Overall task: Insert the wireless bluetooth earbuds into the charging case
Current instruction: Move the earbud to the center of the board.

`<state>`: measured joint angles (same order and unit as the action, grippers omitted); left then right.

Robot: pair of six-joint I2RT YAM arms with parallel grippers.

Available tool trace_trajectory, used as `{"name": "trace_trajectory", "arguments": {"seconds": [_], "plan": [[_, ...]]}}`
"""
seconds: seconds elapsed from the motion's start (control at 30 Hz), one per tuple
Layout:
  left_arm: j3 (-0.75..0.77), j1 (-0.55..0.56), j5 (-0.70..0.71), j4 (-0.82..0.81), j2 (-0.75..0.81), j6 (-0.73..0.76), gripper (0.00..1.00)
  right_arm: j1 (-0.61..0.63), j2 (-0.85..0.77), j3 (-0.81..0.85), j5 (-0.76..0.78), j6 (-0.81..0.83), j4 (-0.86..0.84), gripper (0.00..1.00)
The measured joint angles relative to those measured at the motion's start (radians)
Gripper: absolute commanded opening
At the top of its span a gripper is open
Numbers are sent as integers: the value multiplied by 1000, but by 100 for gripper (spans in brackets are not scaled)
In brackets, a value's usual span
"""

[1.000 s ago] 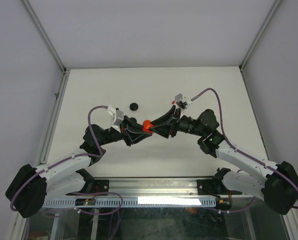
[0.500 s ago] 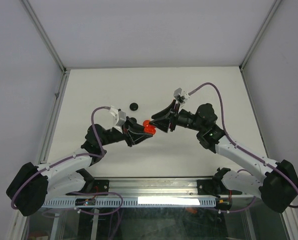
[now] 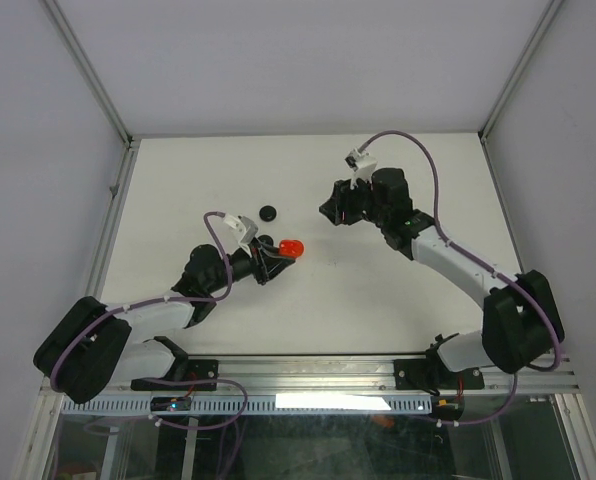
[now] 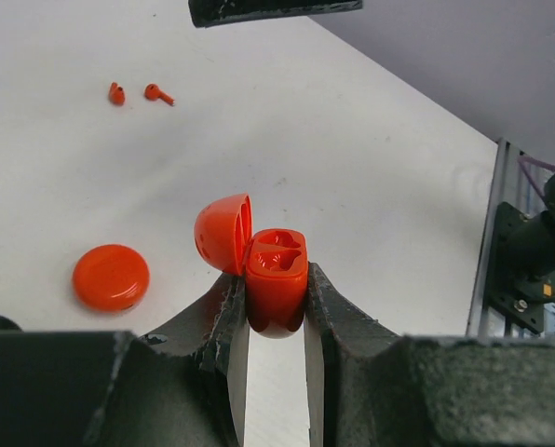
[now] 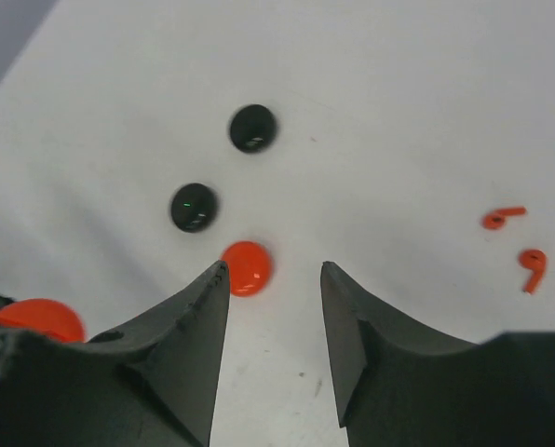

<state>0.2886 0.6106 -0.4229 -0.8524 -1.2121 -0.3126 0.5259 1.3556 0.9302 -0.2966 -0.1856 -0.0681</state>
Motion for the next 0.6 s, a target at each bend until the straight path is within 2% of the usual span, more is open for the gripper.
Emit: {"name": "trace_trajectory", "arguments": {"seconds": [0.17, 0.4, 0.6], "plan": [[-10, -28, 6, -7, -34, 37, 0, -63, 168, 72, 112, 63, 75, 46], [-35, -30, 33, 4, -5, 80, 0, -138, 401, 268, 237, 138, 187, 45], [-39, -30, 50, 21, 10, 97, 0, -163, 540, 396, 278, 187, 249, 43]]}}
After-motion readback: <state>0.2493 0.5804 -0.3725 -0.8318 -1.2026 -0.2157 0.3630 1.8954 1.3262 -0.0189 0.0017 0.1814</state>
